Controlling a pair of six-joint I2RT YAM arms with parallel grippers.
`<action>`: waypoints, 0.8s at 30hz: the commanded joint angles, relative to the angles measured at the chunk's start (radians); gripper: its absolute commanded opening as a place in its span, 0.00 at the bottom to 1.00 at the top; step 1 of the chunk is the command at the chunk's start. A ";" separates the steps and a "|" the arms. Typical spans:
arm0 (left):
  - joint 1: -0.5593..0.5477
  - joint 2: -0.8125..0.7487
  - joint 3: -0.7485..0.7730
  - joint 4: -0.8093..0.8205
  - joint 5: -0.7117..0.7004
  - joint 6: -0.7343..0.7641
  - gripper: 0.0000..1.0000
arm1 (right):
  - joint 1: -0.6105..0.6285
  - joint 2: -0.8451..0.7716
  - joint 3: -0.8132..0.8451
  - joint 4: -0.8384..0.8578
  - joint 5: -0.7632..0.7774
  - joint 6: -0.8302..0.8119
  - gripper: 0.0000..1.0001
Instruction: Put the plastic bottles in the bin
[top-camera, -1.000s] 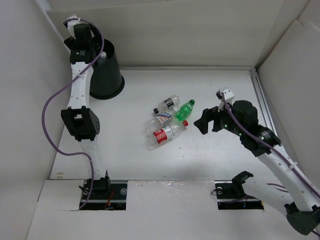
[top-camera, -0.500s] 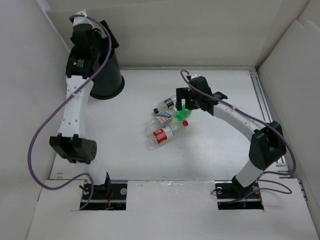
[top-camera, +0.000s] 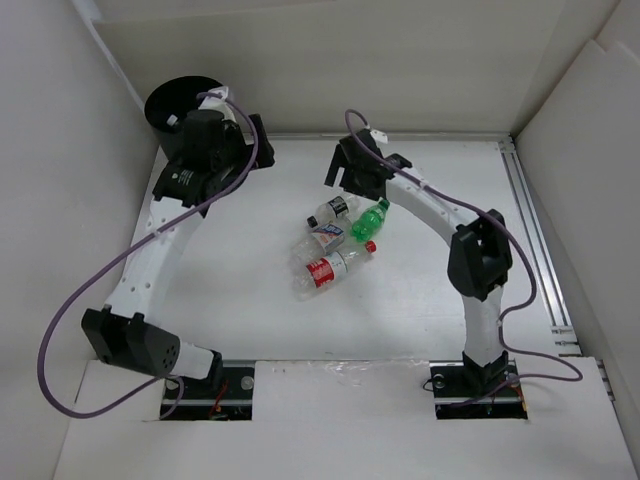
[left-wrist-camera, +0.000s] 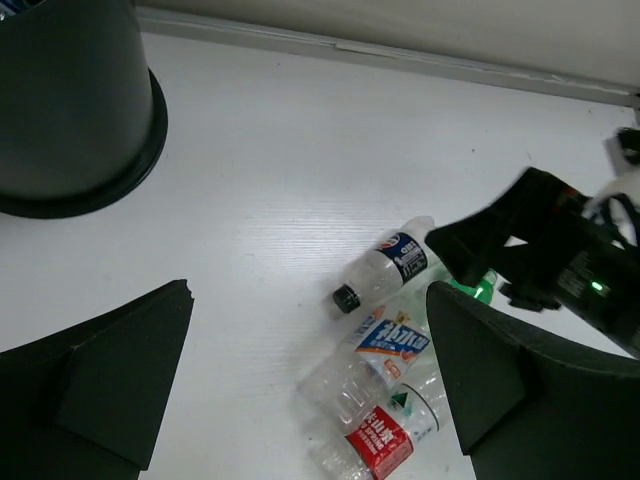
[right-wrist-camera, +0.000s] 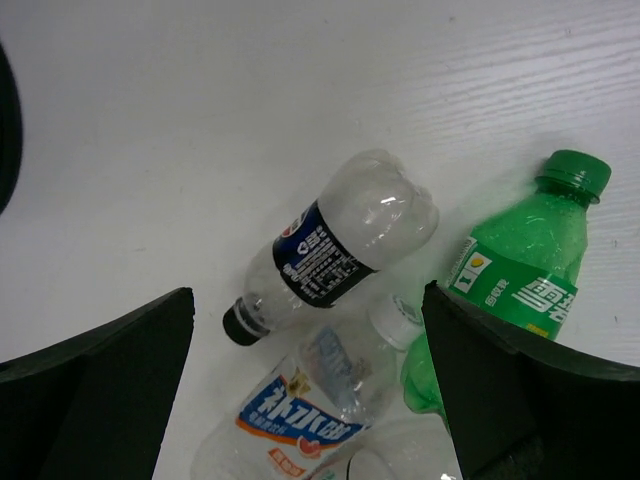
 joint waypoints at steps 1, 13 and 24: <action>0.003 -0.152 -0.052 0.137 0.064 0.037 1.00 | 0.002 0.076 0.084 -0.139 0.053 0.127 1.00; 0.003 -0.194 -0.141 0.202 0.162 0.037 1.00 | 0.012 0.154 0.060 -0.079 0.063 0.242 1.00; 0.003 -0.176 -0.150 0.222 0.183 0.028 1.00 | -0.016 0.326 0.213 -0.102 0.044 0.208 0.99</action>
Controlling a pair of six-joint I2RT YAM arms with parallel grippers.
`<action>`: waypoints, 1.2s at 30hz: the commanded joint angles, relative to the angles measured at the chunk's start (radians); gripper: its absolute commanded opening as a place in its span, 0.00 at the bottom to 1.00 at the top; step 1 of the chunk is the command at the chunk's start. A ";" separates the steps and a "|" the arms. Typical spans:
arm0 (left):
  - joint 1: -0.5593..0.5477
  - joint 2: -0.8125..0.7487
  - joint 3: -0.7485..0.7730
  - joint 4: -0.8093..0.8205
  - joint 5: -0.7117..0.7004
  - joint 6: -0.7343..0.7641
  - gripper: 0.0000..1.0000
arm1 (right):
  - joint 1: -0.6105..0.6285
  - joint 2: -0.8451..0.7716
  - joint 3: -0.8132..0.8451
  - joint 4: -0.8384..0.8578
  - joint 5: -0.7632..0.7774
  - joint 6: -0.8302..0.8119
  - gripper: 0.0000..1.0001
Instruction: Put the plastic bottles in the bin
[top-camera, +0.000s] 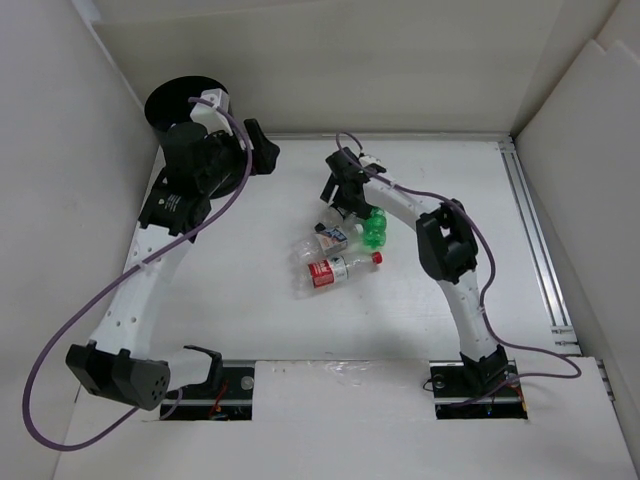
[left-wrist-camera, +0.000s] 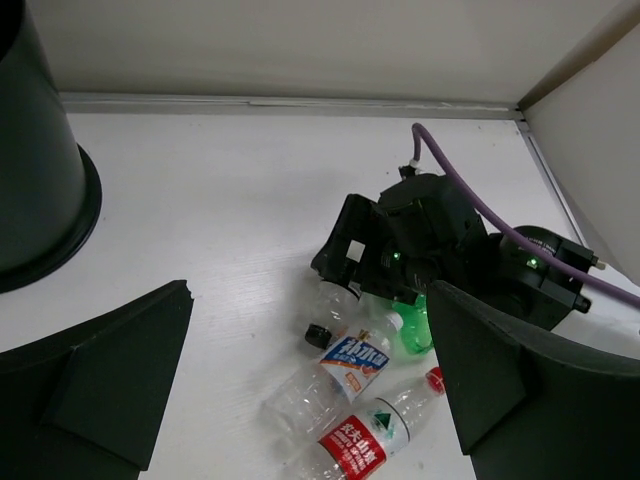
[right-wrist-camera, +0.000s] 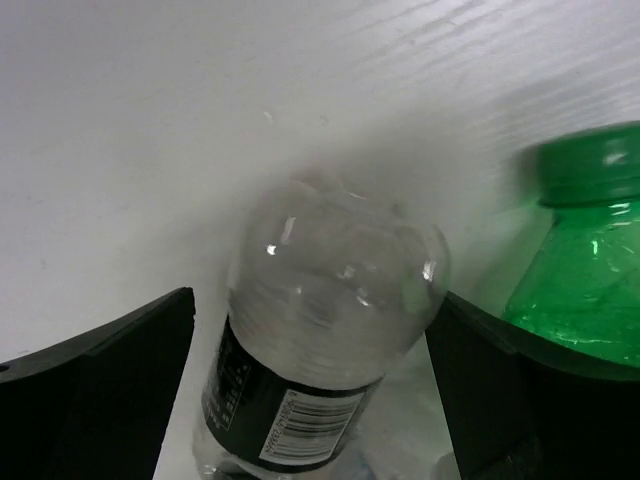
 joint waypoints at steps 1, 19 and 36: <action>0.003 0.005 -0.002 0.047 0.034 0.000 1.00 | -0.013 0.027 0.073 -0.006 0.003 0.000 0.97; 0.003 0.066 0.018 0.006 0.052 -0.010 1.00 | -0.061 0.074 0.157 0.083 -0.059 -0.236 0.00; 0.003 0.146 0.018 0.048 0.546 0.021 1.00 | -0.059 -0.431 -0.039 0.409 -0.384 -0.377 0.00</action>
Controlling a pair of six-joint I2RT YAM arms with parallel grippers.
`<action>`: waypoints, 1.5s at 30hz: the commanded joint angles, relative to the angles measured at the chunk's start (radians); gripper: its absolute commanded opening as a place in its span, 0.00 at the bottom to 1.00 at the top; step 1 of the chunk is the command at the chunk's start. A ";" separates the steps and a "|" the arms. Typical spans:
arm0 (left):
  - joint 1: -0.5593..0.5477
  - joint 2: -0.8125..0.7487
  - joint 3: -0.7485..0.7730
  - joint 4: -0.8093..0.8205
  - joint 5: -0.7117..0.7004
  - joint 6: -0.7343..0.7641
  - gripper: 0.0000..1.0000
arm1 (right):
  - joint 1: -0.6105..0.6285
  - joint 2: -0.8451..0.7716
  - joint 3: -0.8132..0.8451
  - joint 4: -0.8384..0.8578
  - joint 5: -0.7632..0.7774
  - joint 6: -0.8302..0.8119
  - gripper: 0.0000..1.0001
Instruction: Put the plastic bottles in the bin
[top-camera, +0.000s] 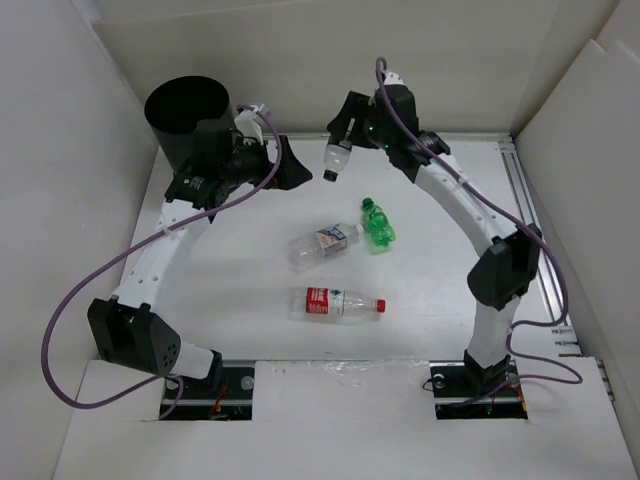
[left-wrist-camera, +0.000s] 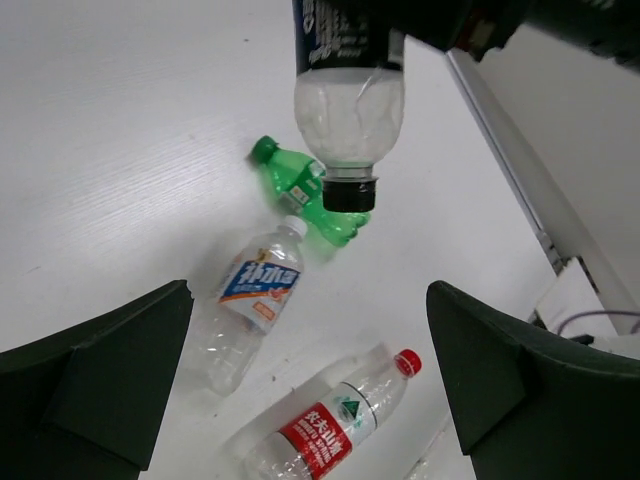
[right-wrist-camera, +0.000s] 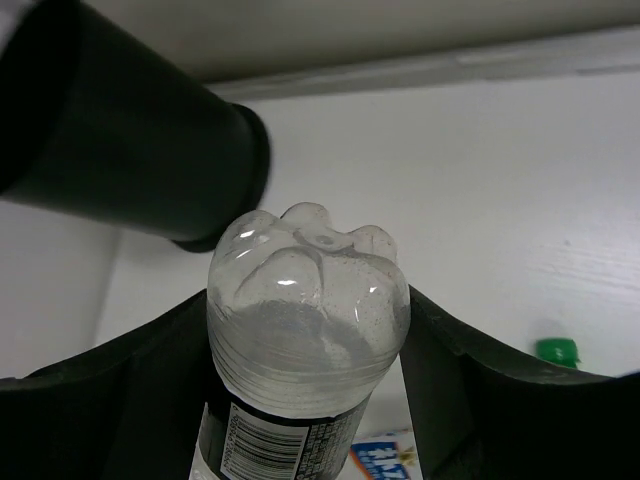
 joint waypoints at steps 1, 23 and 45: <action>0.003 -0.030 0.017 0.076 0.168 0.016 1.00 | 0.019 -0.080 -0.058 0.163 -0.150 0.010 0.00; 0.003 -0.073 -0.050 0.191 0.191 -0.025 1.00 | 0.203 -0.180 -0.086 0.321 -0.206 0.099 0.00; 0.012 -0.113 -0.021 0.280 -0.101 -0.125 0.00 | 0.119 -0.235 -0.155 0.369 -0.351 0.092 1.00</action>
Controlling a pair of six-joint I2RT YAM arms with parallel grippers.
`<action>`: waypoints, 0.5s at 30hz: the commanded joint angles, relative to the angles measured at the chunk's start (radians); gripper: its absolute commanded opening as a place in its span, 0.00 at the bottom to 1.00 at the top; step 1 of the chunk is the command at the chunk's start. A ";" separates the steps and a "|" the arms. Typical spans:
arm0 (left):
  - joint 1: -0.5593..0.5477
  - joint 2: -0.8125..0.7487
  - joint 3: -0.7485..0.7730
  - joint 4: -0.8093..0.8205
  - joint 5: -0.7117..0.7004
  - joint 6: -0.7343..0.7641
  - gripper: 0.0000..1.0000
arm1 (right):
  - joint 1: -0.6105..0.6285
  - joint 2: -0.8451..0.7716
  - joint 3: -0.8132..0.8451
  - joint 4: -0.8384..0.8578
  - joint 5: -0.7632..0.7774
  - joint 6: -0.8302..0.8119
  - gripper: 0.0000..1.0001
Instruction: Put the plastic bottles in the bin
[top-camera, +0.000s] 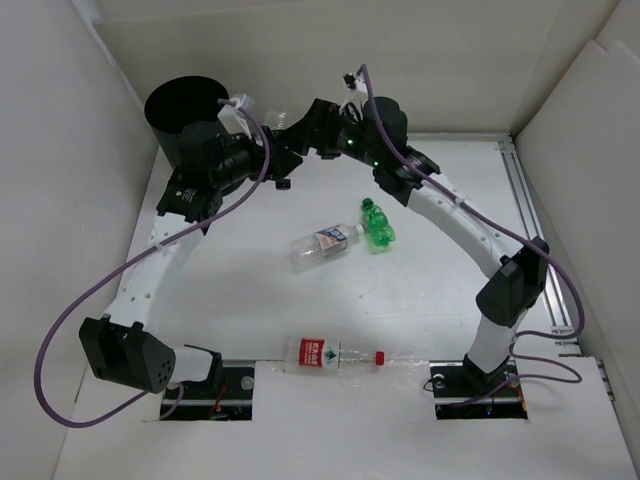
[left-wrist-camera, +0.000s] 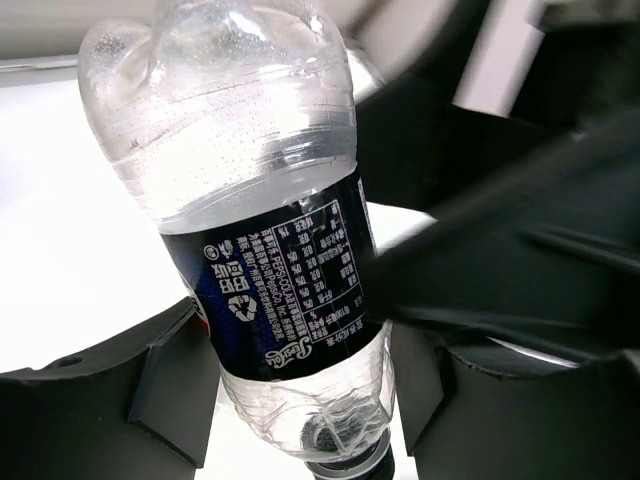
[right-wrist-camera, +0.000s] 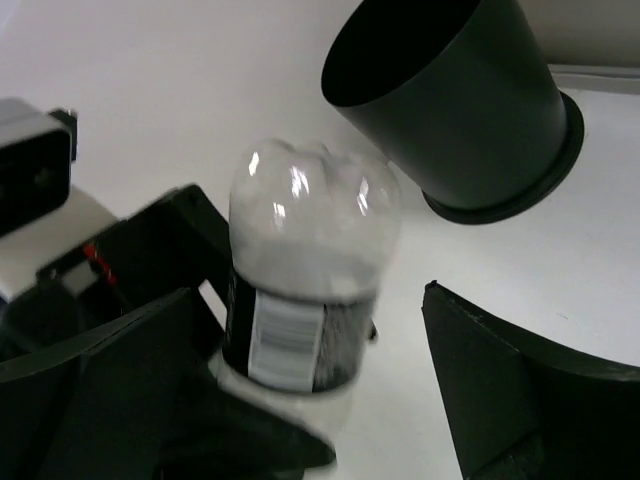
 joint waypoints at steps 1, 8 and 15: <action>0.035 -0.012 0.069 0.051 -0.177 -0.043 0.00 | -0.075 -0.090 -0.044 -0.002 -0.043 -0.049 1.00; 0.175 0.103 0.279 -0.006 -0.507 -0.084 0.00 | -0.229 -0.202 -0.204 -0.126 -0.028 -0.193 1.00; 0.339 0.376 0.586 -0.024 -0.641 -0.150 0.00 | -0.238 -0.332 -0.387 -0.211 0.006 -0.355 1.00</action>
